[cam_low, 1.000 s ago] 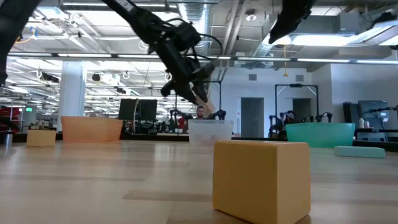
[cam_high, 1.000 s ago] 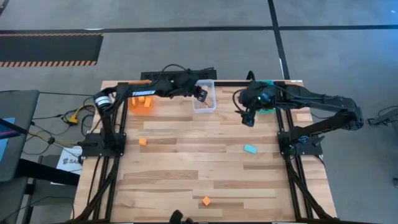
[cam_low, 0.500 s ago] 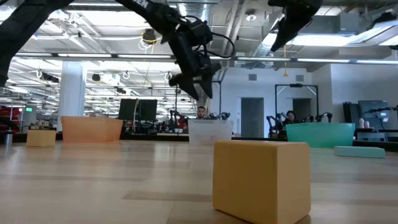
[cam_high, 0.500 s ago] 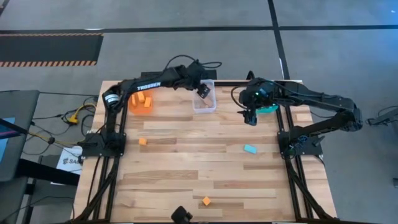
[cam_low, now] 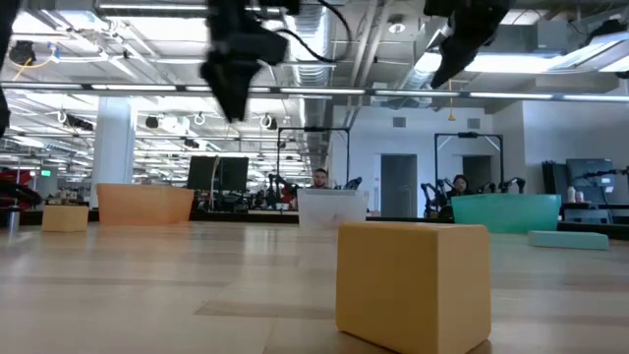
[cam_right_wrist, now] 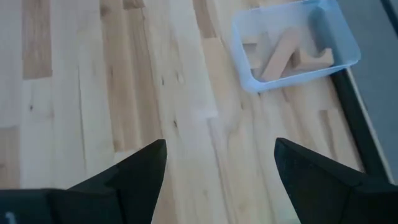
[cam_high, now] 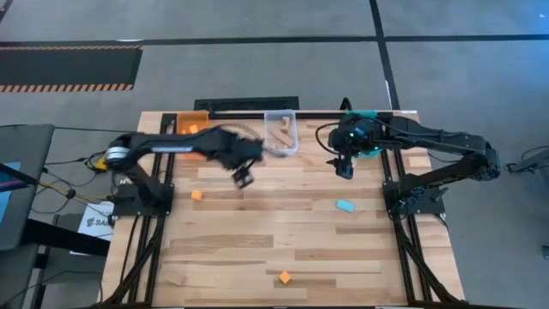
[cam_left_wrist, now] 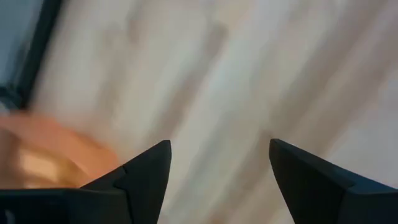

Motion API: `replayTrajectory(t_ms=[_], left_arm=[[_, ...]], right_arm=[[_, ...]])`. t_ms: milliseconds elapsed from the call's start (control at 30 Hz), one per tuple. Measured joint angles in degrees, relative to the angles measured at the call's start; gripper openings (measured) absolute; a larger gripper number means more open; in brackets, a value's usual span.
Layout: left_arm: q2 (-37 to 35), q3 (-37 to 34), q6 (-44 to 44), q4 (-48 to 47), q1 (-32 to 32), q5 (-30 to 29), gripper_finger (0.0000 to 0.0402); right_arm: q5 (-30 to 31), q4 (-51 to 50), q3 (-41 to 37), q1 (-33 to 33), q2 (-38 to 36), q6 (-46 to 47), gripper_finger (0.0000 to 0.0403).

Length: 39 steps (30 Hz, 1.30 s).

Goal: Sort & place blocks by color
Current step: Put the orange square block into the orange bin

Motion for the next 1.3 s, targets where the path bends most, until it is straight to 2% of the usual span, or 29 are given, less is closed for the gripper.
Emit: replayTrajectory(t_ms=[167,333,467,600,900,1167,1300], left_arm=[[-11.1,-14.7,-15.0,0.0,-4.9,4.8,0.0259],[-19.0,-29.8,-35.1,0.4,-4.7,10.8,0.0259],[-23.0,-38.3,-44.2,2.0,-3.5,9.9,0.0259],[-25.6,-43.7,-47.2,4.6,-3.3,9.0,0.0259],[-26.7,-54.7,-48.1,18.2,-3.5,11.0,0.0259],[-26.7,-57.7,-48.0,24.6,-3.5,10.9,0.0252],[-26.7,-57.7,-46.1,24.4,-3.5,10.9,0.0211]], right_arm=[[-3.7,1.7,-0.9,2.0,0.6,1.3,0.0317],[-4.2,8.9,-0.9,5.2,1.8,4.4,0.0317],[-4.2,14.8,-0.8,7.5,3.3,8.1,0.0317],[-4.2,17.1,-0.9,9.2,5.8,12.0,0.0317],[-4.8,17.6,-0.9,11.5,12.4,17.2,0.0318],[-5.6,18.9,-0.9,11.7,16.2,19.1,0.0318],[-5.6,19.1,-0.8,11.6,16.8,19.7,0.0318]])
